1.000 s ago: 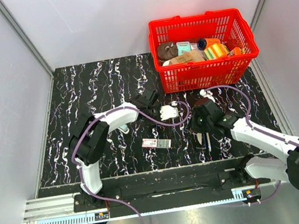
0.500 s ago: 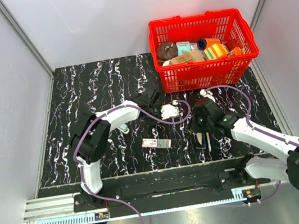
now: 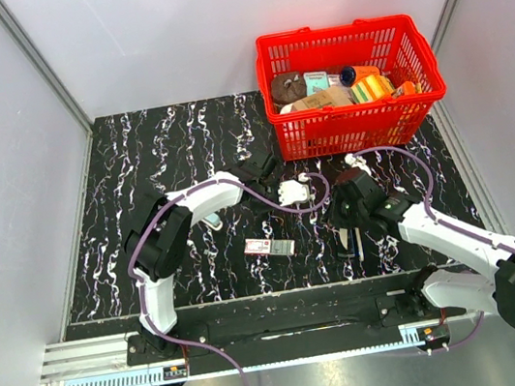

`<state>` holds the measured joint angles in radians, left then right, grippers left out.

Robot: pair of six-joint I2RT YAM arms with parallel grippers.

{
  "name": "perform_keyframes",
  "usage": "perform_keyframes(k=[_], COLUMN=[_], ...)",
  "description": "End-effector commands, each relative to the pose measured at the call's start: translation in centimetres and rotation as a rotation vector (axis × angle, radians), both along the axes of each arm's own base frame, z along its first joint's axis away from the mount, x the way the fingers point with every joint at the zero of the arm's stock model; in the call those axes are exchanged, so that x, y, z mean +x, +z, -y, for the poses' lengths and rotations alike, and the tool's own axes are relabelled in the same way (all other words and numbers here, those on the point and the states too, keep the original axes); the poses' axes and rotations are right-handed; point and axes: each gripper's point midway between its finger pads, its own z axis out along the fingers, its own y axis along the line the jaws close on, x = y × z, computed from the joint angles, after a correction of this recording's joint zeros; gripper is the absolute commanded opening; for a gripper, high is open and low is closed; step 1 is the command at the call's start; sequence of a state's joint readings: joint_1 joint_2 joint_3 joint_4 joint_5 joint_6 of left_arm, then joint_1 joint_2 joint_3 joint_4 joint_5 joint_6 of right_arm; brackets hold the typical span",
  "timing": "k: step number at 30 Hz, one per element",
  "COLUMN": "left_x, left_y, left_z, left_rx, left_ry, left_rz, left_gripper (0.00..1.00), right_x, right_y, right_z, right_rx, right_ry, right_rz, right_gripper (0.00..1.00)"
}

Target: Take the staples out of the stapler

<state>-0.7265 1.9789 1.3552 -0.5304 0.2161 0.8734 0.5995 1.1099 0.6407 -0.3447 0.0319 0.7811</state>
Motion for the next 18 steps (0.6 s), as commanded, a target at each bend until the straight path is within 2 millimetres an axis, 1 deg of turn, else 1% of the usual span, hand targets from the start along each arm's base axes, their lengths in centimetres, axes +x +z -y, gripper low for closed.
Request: perform_keyframes(k=[1,3,7,10,12,14,17,18], left_x=[-1.0,-1.0,-1.1,-0.8,-0.5,-0.4,0.1,0.2], left_y=[-0.7,-0.8,-0.2,1.3,2.9,5.0,9.1,10.8], left_z=[-0.1,-0.3,-0.2,0.4,1.0,1.6,2.5,2.9], left_rx=[0.024,0.033,0.015,-0.028,-0.068,-0.119,-0.233,-0.283], left_ry=[-0.011,-0.001,0.029,0.052,0.077,0.098,0.138,0.152], left_rz=[-0.050,-0.053,-0.061,-0.054,-0.053,-0.057,-0.059,-0.063], left_gripper=[0.12,0.10,0.07,0.04,0.03,0.02,0.02,0.02], right_x=[0.2,0.3,0.5,0.5,0.6,0.7,1.1,1.2], right_y=[1.0,1.2,1.6,2.0,2.4,2.9,4.1,4.6], right_z=[0.0,0.1,0.1,0.1,0.1,0.1,0.0,0.0], right_rx=[0.019,0.019,0.020,0.018,0.020,0.022,0.027,0.031], right_ry=[0.009,0.007,0.007,0.008,0.009,0.010,0.010,0.010], right_rz=[0.029,0.034,0.042,0.049,0.057,0.067,0.094,0.104], right_gripper=[0.11,0.11,0.11,0.10,0.11,0.10,0.10,0.11])
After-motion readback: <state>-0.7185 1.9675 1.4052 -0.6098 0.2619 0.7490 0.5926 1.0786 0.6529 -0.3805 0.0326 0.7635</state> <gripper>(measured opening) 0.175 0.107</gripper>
